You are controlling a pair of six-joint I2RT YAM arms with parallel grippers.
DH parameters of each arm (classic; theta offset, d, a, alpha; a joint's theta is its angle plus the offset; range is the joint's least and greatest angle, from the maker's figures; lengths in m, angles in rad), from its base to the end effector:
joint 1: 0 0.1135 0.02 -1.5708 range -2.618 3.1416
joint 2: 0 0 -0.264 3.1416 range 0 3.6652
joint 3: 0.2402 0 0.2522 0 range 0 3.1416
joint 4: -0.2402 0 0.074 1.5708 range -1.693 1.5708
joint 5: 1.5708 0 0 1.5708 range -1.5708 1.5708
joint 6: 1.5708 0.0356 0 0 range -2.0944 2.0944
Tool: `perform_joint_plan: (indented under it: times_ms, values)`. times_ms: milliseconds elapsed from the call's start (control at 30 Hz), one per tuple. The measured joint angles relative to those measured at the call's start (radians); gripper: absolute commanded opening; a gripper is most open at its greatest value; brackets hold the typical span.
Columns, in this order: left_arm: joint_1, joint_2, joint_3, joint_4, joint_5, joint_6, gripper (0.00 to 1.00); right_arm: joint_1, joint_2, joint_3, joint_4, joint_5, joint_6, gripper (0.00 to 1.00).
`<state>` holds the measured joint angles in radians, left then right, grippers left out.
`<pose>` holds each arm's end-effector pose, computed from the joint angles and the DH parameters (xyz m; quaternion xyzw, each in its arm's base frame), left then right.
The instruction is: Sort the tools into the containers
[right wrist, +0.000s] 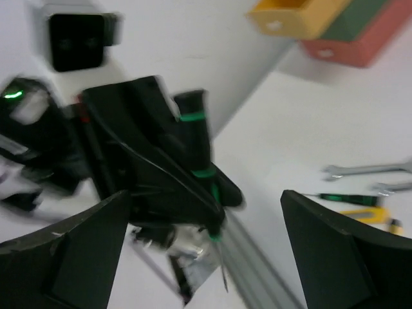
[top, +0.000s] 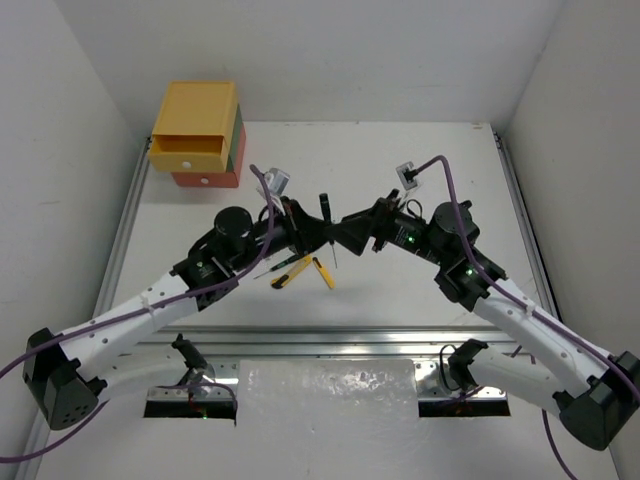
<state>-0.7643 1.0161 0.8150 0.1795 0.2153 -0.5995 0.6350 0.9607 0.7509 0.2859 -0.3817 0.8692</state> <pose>0.1692 -0.1728 0.3454 0.1334 0.7020 -0.4979 0.4915 0.1753 0.1457 0.3457 -0.0602 0.6790 0.5862 0.4378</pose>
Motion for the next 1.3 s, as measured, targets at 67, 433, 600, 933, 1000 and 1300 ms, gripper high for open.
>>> perform_joint_plan:
  times_ms: [67, 433, 600, 933, 1000, 1300]
  values:
    - [0.018, 0.018, 0.077, -0.113, -0.125, -0.009, 0.0, 0.001, -0.016, 0.03, -0.122, 0.108, -0.033, 0.99]
    - [0.847, 0.315, 0.574, -0.555, -0.285, -0.221, 0.0, -0.004, -0.129, 0.057, -0.459, 0.447, -0.167, 0.99]
    - [0.975, 0.599, 0.908, -0.666, -0.245, -0.303, 0.0, -0.004, -0.132, 0.052, -0.507, 0.469, -0.193, 0.99]
    - [0.974, 0.754, 1.007, -0.775, -0.211, -0.404, 0.02, -0.004, -0.158, 0.029, -0.534, 0.486, -0.212, 0.99]
    - [0.975, 0.753, 0.984, -0.774, -0.212, -0.413, 0.06, -0.004, -0.158, 0.029, -0.535, 0.486, -0.215, 0.99]
    - [0.975, 0.747, 0.894, -0.744, -0.183, -0.424, 0.41, -0.004, -0.115, 0.029, -0.535, 0.475, -0.22, 0.99]
